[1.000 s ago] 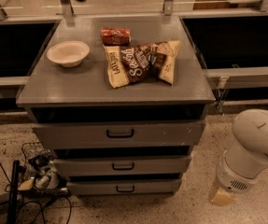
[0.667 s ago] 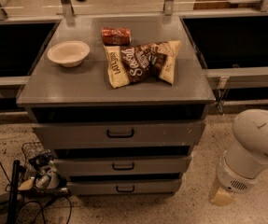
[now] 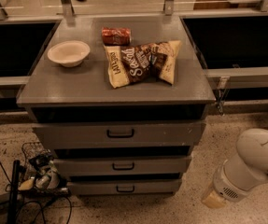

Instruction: Open bottom drawer

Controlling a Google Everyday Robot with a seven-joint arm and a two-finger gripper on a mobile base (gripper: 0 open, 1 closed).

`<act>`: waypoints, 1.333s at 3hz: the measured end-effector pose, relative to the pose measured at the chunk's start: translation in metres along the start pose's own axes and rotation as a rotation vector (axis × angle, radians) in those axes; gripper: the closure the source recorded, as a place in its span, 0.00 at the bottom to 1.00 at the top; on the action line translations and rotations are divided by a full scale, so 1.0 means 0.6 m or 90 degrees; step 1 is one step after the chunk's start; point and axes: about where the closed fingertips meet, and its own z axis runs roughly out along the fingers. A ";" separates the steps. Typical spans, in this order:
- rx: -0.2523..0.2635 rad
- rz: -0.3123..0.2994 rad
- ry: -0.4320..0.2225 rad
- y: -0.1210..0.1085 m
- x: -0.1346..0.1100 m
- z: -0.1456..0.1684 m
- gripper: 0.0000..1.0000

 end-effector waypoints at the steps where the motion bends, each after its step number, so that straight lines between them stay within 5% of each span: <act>1: 0.029 0.035 -0.044 -0.023 -0.012 0.012 1.00; 2: 0.036 0.064 -0.064 -0.071 -0.040 0.035 1.00; 3: 0.034 0.064 -0.061 -0.074 -0.043 0.038 1.00; 4: 0.032 0.117 -0.088 -0.080 -0.026 0.056 1.00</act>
Offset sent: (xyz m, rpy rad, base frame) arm 0.0614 0.0008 -0.0199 0.0925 -0.1439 -0.1656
